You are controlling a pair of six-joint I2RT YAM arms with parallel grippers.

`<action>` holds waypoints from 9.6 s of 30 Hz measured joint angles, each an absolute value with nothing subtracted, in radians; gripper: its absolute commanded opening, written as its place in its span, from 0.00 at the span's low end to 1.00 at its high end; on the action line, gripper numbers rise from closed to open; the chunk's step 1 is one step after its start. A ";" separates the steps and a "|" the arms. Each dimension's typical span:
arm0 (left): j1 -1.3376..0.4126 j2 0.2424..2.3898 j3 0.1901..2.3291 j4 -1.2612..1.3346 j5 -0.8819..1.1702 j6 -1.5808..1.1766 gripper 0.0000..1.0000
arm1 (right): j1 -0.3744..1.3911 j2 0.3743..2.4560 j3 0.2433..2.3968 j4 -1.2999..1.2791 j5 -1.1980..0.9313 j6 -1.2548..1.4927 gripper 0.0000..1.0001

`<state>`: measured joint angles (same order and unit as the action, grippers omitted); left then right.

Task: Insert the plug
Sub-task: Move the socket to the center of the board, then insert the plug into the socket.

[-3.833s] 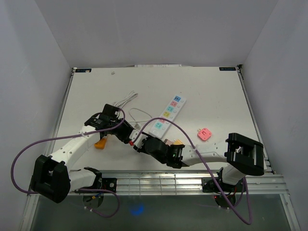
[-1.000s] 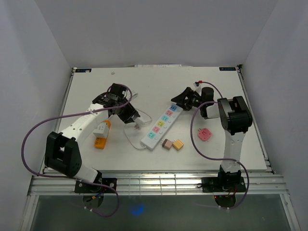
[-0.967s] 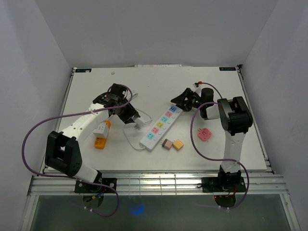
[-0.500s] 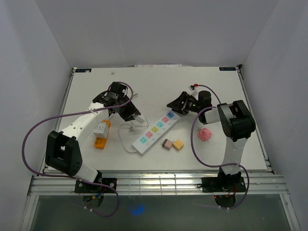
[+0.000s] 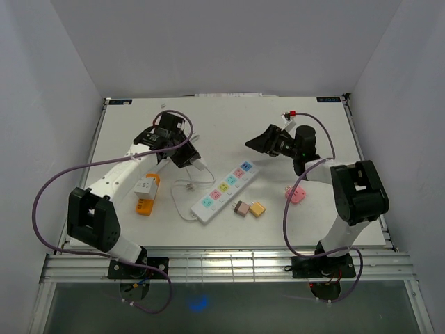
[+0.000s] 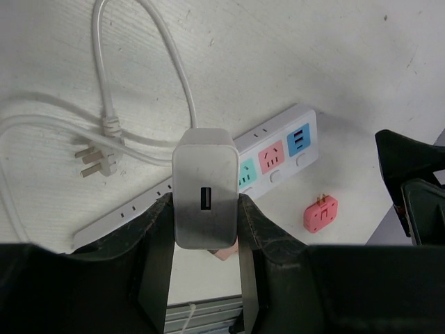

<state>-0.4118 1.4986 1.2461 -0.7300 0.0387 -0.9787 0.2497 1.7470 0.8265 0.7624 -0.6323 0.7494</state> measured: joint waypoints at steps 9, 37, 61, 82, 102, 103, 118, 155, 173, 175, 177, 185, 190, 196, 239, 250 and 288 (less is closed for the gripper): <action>-0.419 1.668 1.374 -0.743 0.012 -0.920 0.00 | 0.248 1.473 0.682 0.634 -0.472 0.642 0.96; -0.595 1.969 1.761 -0.836 -0.184 -0.854 0.00 | 0.248 1.085 0.313 0.585 -0.148 0.548 0.95; -0.749 2.061 1.935 -1.115 -0.300 -1.256 0.00 | 0.248 1.050 0.265 0.631 -0.104 0.577 0.94; -0.815 2.176 2.060 -1.219 -0.360 -1.340 0.00 | 0.248 1.033 0.264 0.630 -0.077 0.592 0.93; -0.826 2.220 2.088 -1.225 -0.361 -1.353 0.00 | 0.248 1.033 0.263 0.630 -0.077 0.595 0.93; -0.826 2.220 2.088 -1.226 -0.361 -1.354 0.00 | 0.248 1.033 0.263 0.630 -0.077 0.595 0.93; -0.827 2.220 2.085 -1.238 -0.372 -1.408 0.00 | 0.248 1.033 0.263 0.630 -0.078 0.596 0.93; -0.888 2.249 2.098 -1.320 -0.587 -1.666 0.00 | 0.248 1.034 0.263 0.630 -0.077 0.596 0.93; -0.940 2.267 2.106 -1.333 -0.682 -1.683 0.00 | 0.248 1.035 0.263 0.630 -0.076 0.596 0.93; -0.952 2.270 2.108 -1.335 -0.698 -1.685 0.00 | 0.248 1.035 0.263 0.630 -0.076 0.598 0.93; -0.960 2.273 2.108 -1.335 -0.707 -1.686 0.00 | 0.248 1.035 0.263 0.630 -0.074 0.599 0.93; -0.978 2.284 2.110 -1.338 -0.738 -1.695 0.00 | 0.242 1.037 0.263 0.631 -0.074 0.601 0.93; -0.979 2.285 2.107 -1.339 -0.742 -1.702 0.00 | 0.242 1.040 0.263 0.631 -0.074 0.603 0.93; -0.979 2.289 2.108 -1.339 -0.750 -1.702 0.00 | 0.242 1.042 0.263 0.631 -0.073 0.604 0.93; -1.024 2.327 2.129 -1.340 -0.830 -1.702 0.00 | 0.229 1.152 0.250 0.640 -0.249 0.664 0.52; -1.024 2.327 2.129 -1.340 -0.832 -1.698 0.00 | 0.264 1.316 0.233 0.693 -0.380 0.686 0.30; -1.023 2.331 2.108 -1.282 -0.907 -1.474 0.00 | 0.409 1.712 0.448 0.842 -0.447 0.760 0.25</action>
